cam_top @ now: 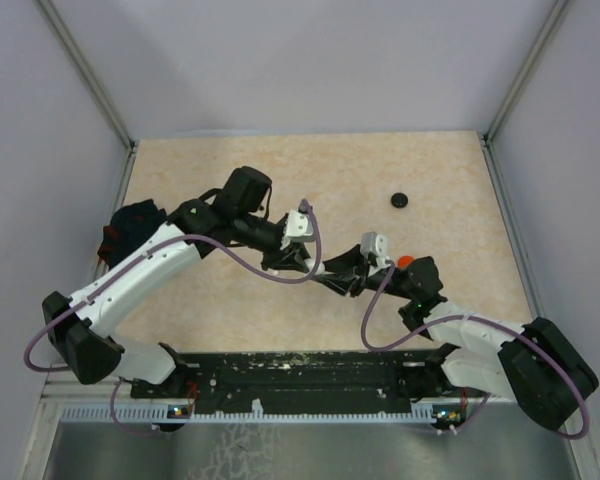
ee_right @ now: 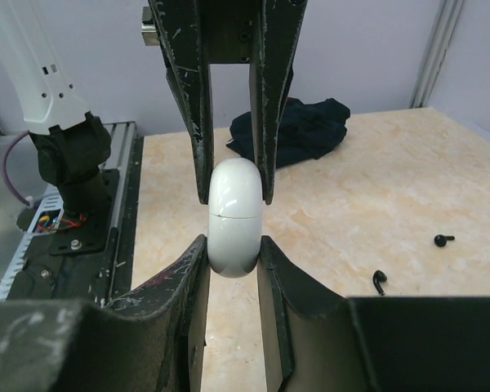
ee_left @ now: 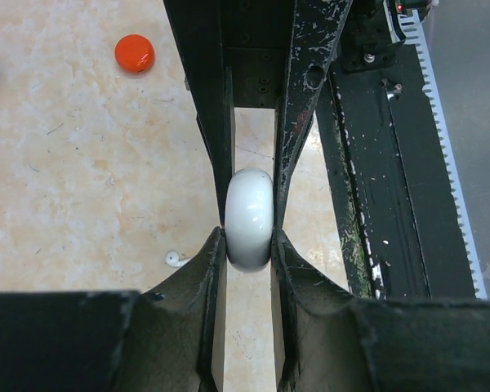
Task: Insert the wireless bluetooth earbuds into the charging case
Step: Pick up the charging case at the center of the board, then open the charging case.
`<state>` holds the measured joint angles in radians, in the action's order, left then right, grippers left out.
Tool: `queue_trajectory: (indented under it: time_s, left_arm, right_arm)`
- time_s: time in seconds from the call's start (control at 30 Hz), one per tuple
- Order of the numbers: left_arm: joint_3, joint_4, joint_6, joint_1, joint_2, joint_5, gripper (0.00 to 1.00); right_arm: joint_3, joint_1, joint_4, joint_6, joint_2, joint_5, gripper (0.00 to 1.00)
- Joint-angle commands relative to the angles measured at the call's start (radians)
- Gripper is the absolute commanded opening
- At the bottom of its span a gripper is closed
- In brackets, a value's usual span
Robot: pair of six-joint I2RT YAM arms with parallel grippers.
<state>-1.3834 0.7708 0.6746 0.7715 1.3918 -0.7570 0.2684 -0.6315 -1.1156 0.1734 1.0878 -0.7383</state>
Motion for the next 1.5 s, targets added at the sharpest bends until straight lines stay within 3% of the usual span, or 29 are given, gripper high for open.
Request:
queue_trajectory:
  time_s: [0.0, 0.1, 0.27, 0.47, 1.0, 1.33, 1.47]
  left_arm:
    - [-0.04, -0.001, 0.028, 0.009, 0.011, -0.011, 0.0]
    - [-0.039, 0.026, 0.026, 0.008, 0.01, -0.003, 0.05]
    - [-0.025, 0.012, 0.002, 0.009, -0.001, 0.012, 0.39]
    - [0.016, -0.086, -0.071, 0.006, -0.039, 0.037, 0.57]
    - [0.041, -0.18, -0.185, -0.049, -0.06, 0.065, 0.59]
    - [0.067, -0.257, -0.263, -0.169, -0.058, -0.111, 0.59]
    - [0.101, -0.293, -0.304, -0.18, -0.075, -0.146, 0.63]
  right_arm:
    - [0.035, 0.006, -0.064, 0.018, -0.003, -0.036, 0.24]
    - [0.033, 0.007, -0.067, 0.019, -0.005, -0.036, 0.16]
    - [0.021, 0.012, -0.09, 0.013, -0.01, -0.039, 0.06]
    - [0.015, 0.012, -0.107, 0.005, 0.001, -0.056, 0.04]
    - [-0.01, 0.012, -0.256, 0.024, 0.064, -0.082, 0.03]
    - [-0.01, 0.011, -0.275, 0.028, 0.085, -0.085, 0.03]
    - [-0.022, 0.013, -0.29, 0.029, 0.08, -0.051, 0.03]
